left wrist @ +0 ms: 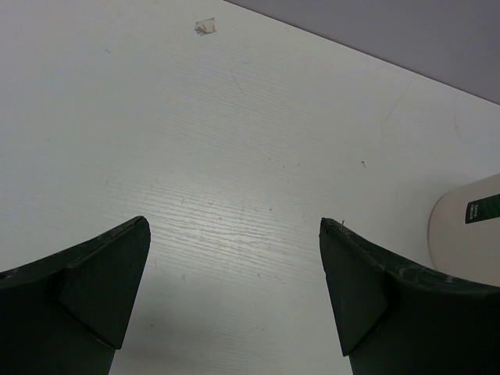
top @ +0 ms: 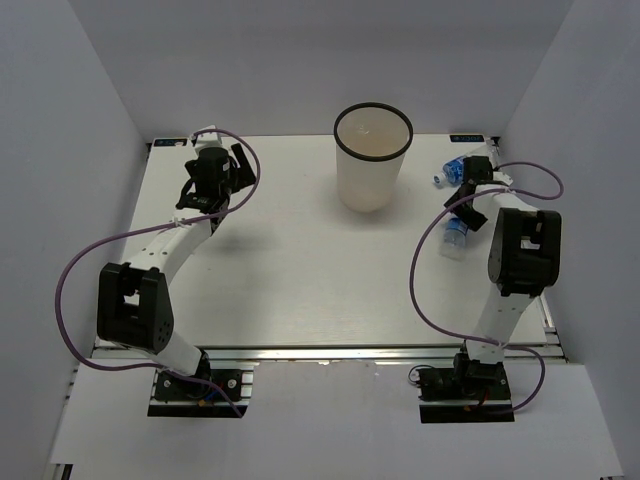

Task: Put the plastic bottles in the bin

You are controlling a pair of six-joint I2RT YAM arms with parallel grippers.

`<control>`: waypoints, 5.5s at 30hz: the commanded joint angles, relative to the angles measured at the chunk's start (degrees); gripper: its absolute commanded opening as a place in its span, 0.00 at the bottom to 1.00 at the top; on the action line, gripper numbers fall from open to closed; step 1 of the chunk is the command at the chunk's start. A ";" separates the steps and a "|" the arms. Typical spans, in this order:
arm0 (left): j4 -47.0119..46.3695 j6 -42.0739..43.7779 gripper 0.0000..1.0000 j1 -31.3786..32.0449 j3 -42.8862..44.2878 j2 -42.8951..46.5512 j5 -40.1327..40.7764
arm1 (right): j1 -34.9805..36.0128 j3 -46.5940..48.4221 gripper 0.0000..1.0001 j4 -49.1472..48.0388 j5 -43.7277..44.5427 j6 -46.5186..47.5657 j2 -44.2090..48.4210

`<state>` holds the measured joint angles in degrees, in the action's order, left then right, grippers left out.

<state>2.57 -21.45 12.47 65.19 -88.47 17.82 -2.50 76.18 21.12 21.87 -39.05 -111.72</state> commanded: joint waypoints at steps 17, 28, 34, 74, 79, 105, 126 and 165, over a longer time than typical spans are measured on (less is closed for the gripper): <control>-0.11 0.45 0.98 -0.87 -0.06 1.37 3.36 | 22.53 43.33 0.36 -12.69 -9.83 26.82 0.56; 1.12 0.89 0.98 -1.66 1.08 1.10 4.41 | 23.60 53.81 0.89 -14.52 -4.91 30.69 -5.01; 0.51 0.62 0.98 -1.92 1.43 0.58 2.83 | 20.36 46.52 0.89 -12.01 7.22 27.57 0.27; 3.23 -0.96 0.98 -2.10 2.75 0.22 -0.07 | 2.50 43.61 0.44 -20.41 -20.20 23.38 -8.88; 2.79 -0.78 0.98 -2.10 2.31 1.98 -0.95 | 12.95 37.73 0.47 -31.05 -20.47 30.51 0.45; 2.70 0.36 0.98 -2.10 0.29 4.27 0.11 | 20.61 26.48 0.74 -36.85 -25.11 47.40 1.06; 2.35 0.10 0.98 -2.10 -1.12 8.13 0.81 | 20.61 28.21 0.88 -37.65 -19.97 45.37 1.52; 2.18 0.36 0.98 -2.01 1.51 6.20 -2.71 | 20.34 12.32 0.89 -44.50 -55.18 46.70 6.86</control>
<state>4.75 -21.45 10.61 64.27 -82.94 15.94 18.02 87.07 -19.35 -33.26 9.37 -108.36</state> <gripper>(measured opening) 0.982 0.892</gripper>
